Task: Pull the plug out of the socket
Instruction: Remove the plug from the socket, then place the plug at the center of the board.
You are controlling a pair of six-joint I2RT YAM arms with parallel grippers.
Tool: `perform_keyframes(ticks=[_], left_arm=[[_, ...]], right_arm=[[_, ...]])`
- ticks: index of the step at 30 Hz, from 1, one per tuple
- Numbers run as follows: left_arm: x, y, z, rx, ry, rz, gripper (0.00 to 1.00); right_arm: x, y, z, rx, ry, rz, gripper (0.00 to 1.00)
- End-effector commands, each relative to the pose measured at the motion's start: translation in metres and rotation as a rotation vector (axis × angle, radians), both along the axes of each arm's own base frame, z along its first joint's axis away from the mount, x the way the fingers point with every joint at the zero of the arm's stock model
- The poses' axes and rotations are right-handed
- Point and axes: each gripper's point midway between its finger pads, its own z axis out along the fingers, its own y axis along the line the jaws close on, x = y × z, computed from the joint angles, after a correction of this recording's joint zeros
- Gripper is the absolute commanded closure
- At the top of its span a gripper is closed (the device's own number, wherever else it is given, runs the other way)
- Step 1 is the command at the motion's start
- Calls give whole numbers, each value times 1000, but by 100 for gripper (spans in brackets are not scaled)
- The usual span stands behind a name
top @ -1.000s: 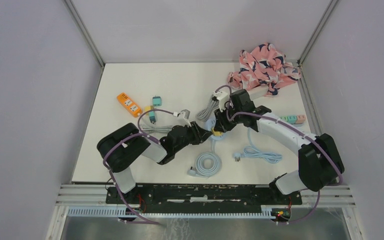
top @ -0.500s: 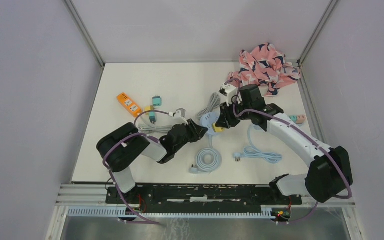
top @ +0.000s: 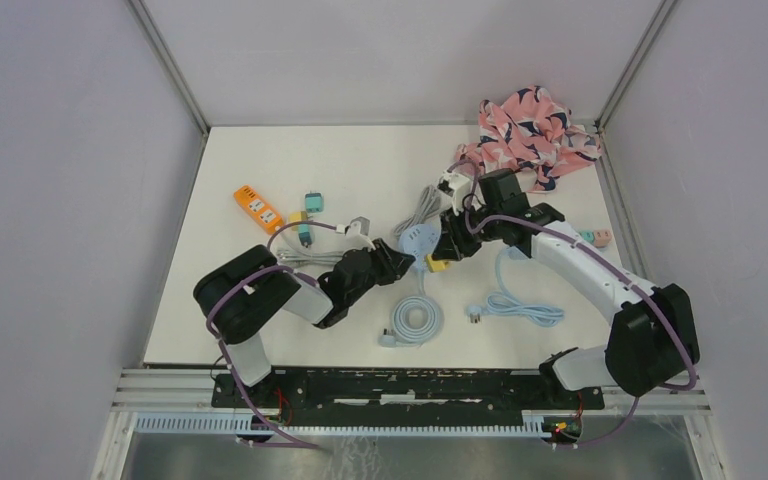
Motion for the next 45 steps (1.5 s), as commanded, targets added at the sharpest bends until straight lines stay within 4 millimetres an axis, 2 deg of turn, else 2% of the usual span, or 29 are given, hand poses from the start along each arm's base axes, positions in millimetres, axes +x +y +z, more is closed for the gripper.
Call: perform_keyframes(ticks=[1,6,9,12,19,22,27,31,36,39,45], left_arm=[[-6,27,-40,147,49,13,86],[-9,21,-19,81,18,-25,45],[-12,23,-6,58,-7,-31,29],[-16,25,9,38,-46,-41,20],[-36,42,50,54,-232,-113,11],[-45,58,84,64,-387,-117,1],[-68,75,128,47,-600,-149,1],[-94,68,150,40,-750,-284,1],[-109,66,164,26,-890,-328,1],[-116,56,166,81,-969,-358,1],[-133,21,143,325,-1132,-456,0]], right_arm=[[10,-2,45,146,-70,41,100],[10,-5,50,207,-50,56,100],[11,-7,53,240,-34,52,100],[12,-9,55,271,-15,49,100],[9,-9,60,344,32,74,100],[6,-7,61,370,46,84,100],[4,-3,61,397,81,101,100],[2,-1,60,412,103,111,100],[1,0,57,423,127,122,100],[1,0,56,425,132,125,100],[-1,1,55,429,141,135,100]])
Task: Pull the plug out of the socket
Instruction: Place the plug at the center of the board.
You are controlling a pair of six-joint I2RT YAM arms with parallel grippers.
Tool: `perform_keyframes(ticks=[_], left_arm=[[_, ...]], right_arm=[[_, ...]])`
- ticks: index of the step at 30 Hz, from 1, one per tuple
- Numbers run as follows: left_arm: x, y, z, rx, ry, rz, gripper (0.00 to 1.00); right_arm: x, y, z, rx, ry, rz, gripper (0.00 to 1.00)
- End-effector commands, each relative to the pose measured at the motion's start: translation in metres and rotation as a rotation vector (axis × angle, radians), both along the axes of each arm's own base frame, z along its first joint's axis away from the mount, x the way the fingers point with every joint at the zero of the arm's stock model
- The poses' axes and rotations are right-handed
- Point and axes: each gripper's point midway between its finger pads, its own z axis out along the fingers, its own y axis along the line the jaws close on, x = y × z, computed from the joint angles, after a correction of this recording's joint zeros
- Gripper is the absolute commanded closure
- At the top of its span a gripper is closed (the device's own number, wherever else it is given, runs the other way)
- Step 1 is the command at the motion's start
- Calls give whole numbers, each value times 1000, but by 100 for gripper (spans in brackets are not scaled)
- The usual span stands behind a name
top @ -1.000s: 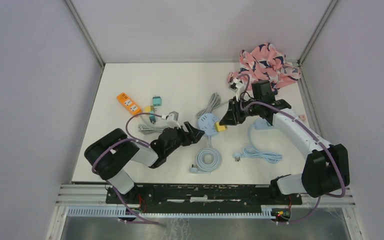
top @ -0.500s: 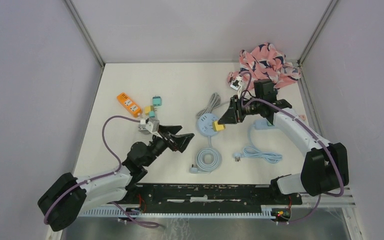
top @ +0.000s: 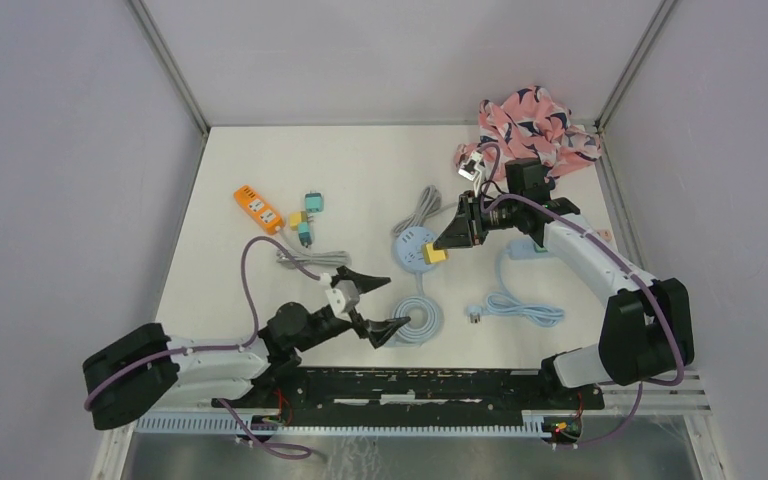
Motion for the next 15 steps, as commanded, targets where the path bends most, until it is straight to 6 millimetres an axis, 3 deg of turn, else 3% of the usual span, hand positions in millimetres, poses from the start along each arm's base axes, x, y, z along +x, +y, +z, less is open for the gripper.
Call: perform_keyframes(ticks=[1,8,15], left_arm=[[4,-15,12,110,-298,49,0],[22,-38,3,236,-432,67,1],[60,-48,17,262,-523,236,0]], right_arm=[[-1,4,7,43,-21,39,100],[-4,5,6,48,-14,52,100],[-8,10,1,41,-6,76,100]])
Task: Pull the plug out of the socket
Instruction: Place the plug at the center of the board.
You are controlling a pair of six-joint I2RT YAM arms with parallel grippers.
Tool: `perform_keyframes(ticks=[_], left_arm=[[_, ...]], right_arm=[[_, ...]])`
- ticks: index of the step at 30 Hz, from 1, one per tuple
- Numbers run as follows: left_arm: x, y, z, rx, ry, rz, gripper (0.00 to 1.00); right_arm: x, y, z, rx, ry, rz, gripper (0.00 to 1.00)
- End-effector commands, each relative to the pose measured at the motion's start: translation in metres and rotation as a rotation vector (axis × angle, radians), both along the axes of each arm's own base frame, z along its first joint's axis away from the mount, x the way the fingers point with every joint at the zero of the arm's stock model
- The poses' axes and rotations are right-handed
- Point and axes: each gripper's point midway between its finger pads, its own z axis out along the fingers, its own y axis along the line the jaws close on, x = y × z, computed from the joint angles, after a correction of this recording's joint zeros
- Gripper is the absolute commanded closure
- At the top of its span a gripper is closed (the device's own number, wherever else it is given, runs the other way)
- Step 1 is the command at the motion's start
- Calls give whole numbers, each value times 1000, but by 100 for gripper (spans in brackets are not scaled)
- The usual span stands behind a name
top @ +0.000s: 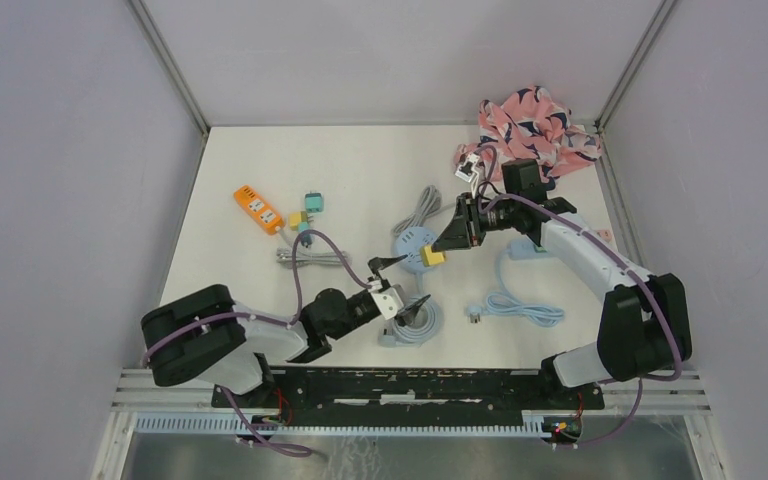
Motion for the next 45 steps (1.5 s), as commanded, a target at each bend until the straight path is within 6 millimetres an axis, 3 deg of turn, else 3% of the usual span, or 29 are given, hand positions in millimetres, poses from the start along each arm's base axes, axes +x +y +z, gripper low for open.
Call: perform_keyframes(ticks=[1,8,14,16,20,22,24,30,34,40,45], left_arm=[[28,-6,42,-67,-178,106,1],[36,-28,38,-46,-172,63,5],[37,-38,32,-33,-155,39,17],[36,-38,31,-28,-149,34,27],[36,-39,28,-16,-122,30,70],[36,-38,27,-16,-105,33,87],[35,-36,26,-17,-84,31,96],[34,-25,20,-87,48,59,97],[46,-3,12,-181,221,161,97],[80,52,-7,-396,603,329,97],[97,98,-19,-548,757,453,97]], right_arm=[[-6,7,4,31,-26,58,100],[-12,13,0,20,-22,92,100],[-15,15,-1,12,-24,106,100],[-15,15,-1,9,-27,107,100],[-15,15,-3,4,-19,111,99],[-15,15,-3,4,-17,112,93],[-15,15,-3,4,-18,113,83],[-15,14,-1,-11,-29,113,46],[-14,10,3,-39,-64,111,30],[-8,-1,12,-54,-120,78,24],[-4,-6,11,-56,-116,59,23]])
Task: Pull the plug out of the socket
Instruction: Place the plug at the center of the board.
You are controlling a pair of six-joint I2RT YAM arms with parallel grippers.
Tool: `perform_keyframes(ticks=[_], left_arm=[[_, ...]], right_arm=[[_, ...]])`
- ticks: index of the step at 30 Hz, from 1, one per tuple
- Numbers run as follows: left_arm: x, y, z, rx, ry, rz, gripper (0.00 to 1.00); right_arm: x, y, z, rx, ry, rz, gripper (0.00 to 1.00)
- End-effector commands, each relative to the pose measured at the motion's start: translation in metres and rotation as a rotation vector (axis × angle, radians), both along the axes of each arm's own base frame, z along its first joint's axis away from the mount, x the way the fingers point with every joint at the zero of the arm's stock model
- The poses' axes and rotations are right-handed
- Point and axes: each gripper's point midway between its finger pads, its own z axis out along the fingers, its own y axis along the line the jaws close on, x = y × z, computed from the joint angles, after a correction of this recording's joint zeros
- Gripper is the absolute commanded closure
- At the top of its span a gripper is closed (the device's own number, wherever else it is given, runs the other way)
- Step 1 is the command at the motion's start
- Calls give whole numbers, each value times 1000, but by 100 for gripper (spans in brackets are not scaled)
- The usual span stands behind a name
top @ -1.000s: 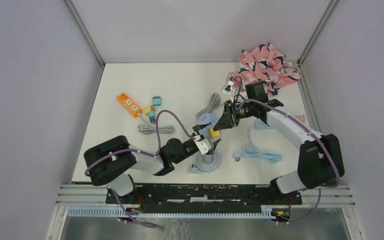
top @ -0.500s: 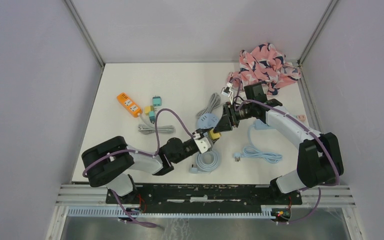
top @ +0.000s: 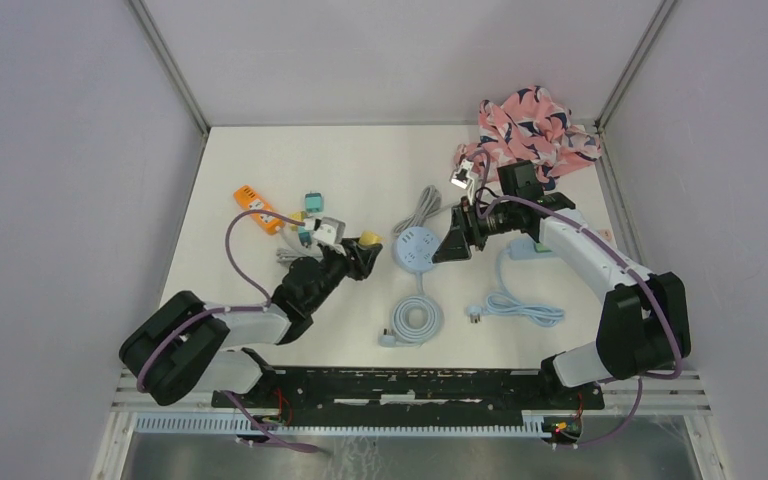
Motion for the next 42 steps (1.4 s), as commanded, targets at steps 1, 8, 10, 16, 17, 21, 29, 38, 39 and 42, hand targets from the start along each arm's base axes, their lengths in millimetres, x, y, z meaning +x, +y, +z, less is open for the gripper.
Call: perform_keyframes(ticks=[1,8,10,16,17,21,29,38,39,42], left_arm=[[8,25,-8,-228,227,108,97],[28,78,-35,-286,363,302,97],[33,92,-39,-303,393,355,97],[48,130,-62,-292,513,572,97],[49,132,-66,-290,529,591,96],[53,146,-87,-275,627,688,96],[61,151,-108,-274,751,701,97],[61,158,-119,-316,817,695,89],[61,159,-120,-319,822,693,87],[61,159,-120,-333,824,681,79]], right_arm=[[9,-2,23,23,-93,-3,23],[12,-5,20,18,-92,-14,23],[12,-5,20,18,-90,-15,23],[13,-6,19,16,-90,-17,23],[13,-6,19,16,-89,-18,23],[13,-7,18,15,-87,-20,22],[14,-7,18,15,-86,-22,22],[13,-7,18,17,-84,-21,21],[13,-7,18,18,-86,-20,21],[14,-7,18,17,-86,-21,21]])
